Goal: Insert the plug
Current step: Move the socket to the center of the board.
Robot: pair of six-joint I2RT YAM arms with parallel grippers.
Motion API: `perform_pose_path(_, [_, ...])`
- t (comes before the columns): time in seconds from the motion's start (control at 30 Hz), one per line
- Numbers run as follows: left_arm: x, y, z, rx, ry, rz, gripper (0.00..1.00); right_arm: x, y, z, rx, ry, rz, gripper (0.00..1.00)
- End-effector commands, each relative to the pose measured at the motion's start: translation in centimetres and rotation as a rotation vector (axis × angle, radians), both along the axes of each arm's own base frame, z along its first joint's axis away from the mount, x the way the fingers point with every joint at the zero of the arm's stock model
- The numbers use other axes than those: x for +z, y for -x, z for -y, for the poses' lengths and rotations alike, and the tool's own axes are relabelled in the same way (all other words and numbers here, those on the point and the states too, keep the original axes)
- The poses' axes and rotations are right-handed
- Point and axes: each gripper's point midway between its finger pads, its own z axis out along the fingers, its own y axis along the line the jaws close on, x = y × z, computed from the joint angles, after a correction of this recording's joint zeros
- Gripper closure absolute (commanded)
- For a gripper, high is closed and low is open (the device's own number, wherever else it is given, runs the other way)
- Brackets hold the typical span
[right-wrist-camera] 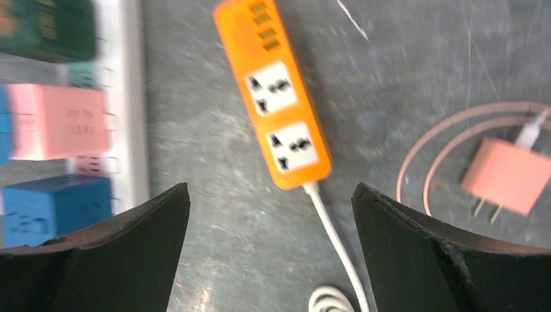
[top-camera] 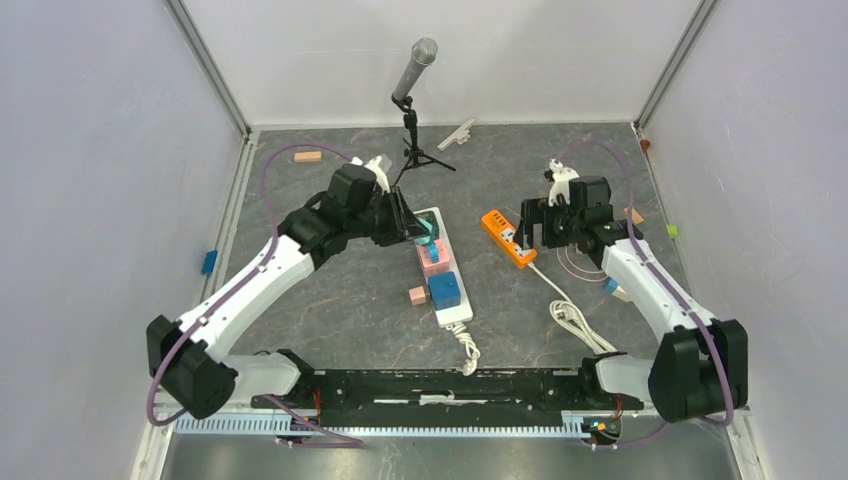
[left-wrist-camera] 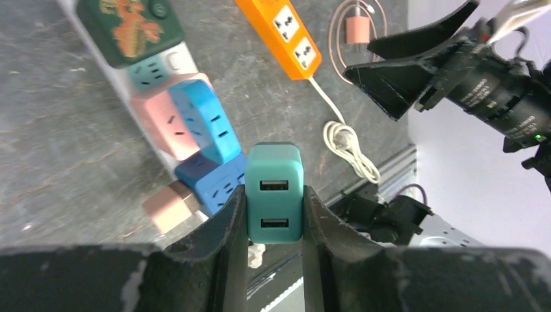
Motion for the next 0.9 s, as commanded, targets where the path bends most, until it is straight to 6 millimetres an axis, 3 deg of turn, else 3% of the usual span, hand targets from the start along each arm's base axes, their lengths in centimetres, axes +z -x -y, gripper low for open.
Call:
perform_pose_path(0.0, [2.5, -1.2, -3.6, 0.103, -0.101, 0.171, 0.98, -4.5, 1.5, 2.9, -0.122, 0.06, -0.17, 0.02])
perform_pose_path(0.17, [3.8, -1.3, -4.9, 0.154, -0.094, 0.238, 0.98, -8.2, 3.2, 3.4, -0.119, 0.091, -0.29, 0.02])
perform_pose_path(0.33, [4.7, -1.1, -4.4, 0.144, -0.052, 0.244, 0.98, -10.3, 5.4, 1.7, -0.044, 0.01, -0.373, 0.02])
perform_pose_path(0.6, [3.6, -2.3, -0.5, 0.103, 0.028, 0.115, 0.98, -11.7, 9.9, -2.2, 0.059, -0.217, -0.475, 0.02])
perform_pose_path(0.87, [1.2, -4.0, 6.6, 0.043, -0.024, 0.04, 0.98, -9.7, 11.4, -6.1, 0.088, -0.411, -0.438, 0.02])
